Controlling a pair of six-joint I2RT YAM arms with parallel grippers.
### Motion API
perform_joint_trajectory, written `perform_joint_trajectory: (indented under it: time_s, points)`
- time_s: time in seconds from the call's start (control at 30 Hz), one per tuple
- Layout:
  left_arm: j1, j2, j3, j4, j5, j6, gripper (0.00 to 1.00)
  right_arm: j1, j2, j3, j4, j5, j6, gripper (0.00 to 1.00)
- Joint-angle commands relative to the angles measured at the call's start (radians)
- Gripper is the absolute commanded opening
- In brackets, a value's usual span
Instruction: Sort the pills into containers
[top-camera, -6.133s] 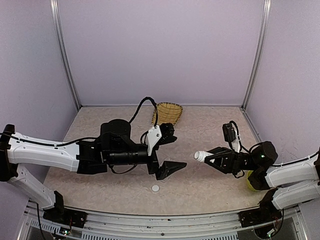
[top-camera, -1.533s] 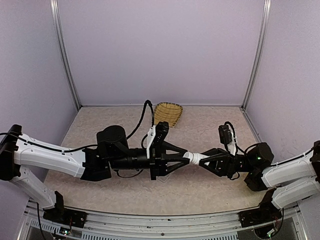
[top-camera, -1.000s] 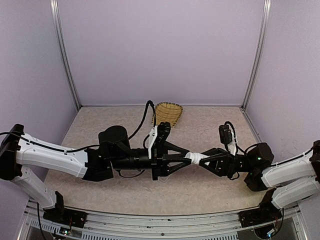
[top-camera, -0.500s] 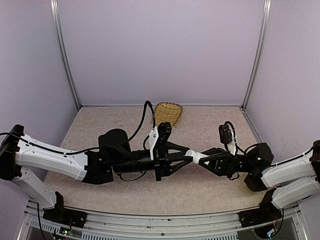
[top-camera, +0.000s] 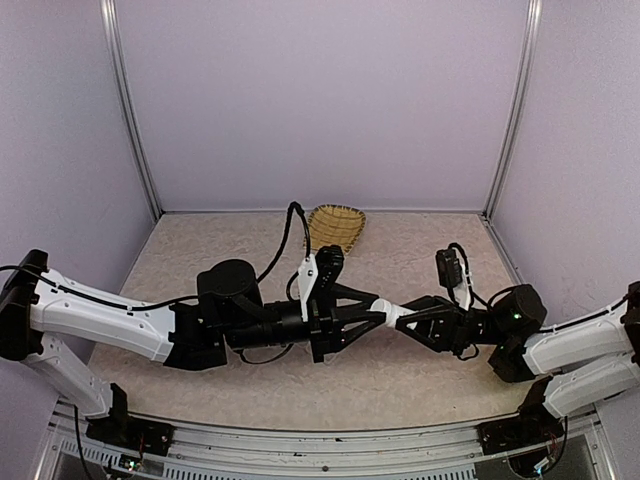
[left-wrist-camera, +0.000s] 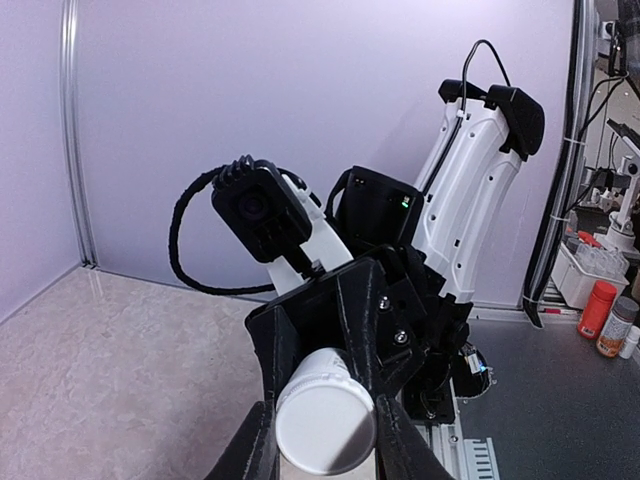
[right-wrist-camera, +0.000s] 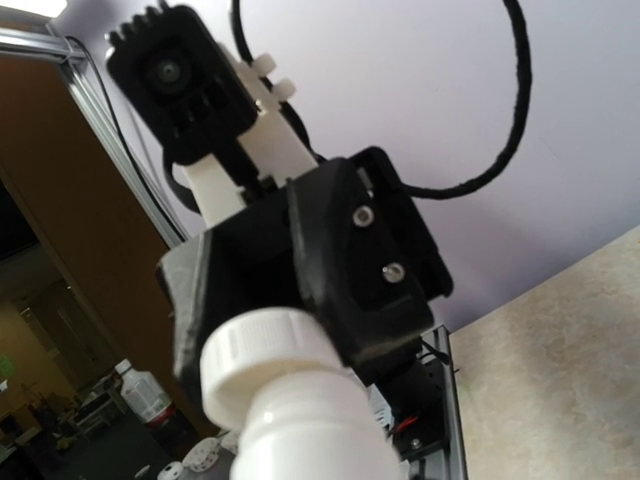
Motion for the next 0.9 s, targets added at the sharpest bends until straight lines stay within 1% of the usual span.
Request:
perform_joint_trajectory:
  time_s: [0.0,0.17,0.37,0.67,0.87]
  points:
    - [-0.008,-0.015,-0.021,0.001,-0.007,-0.002,0.29,0.016,-0.047,0.032,-0.036,0.010,-0.036,0.23]
    - [-0.009,-0.030,-0.039,0.021,-0.013,-0.010,0.29,0.016,-0.085,0.031,-0.083,0.027,-0.062,0.22]
    - [-0.009,-0.024,-0.035,0.022,-0.007,-0.009,0.29,0.015,-0.093,0.041,-0.079,0.002,-0.063,0.22]
    - [-0.007,0.027,0.000,0.043,0.075,-0.026,0.30,0.018,0.006,0.046,0.078,-0.053,0.011,0.22]
    - [-0.003,0.042,-0.001,0.068,0.093,-0.038,0.30,0.021,0.018,0.050,0.110,-0.056,0.026,0.22]
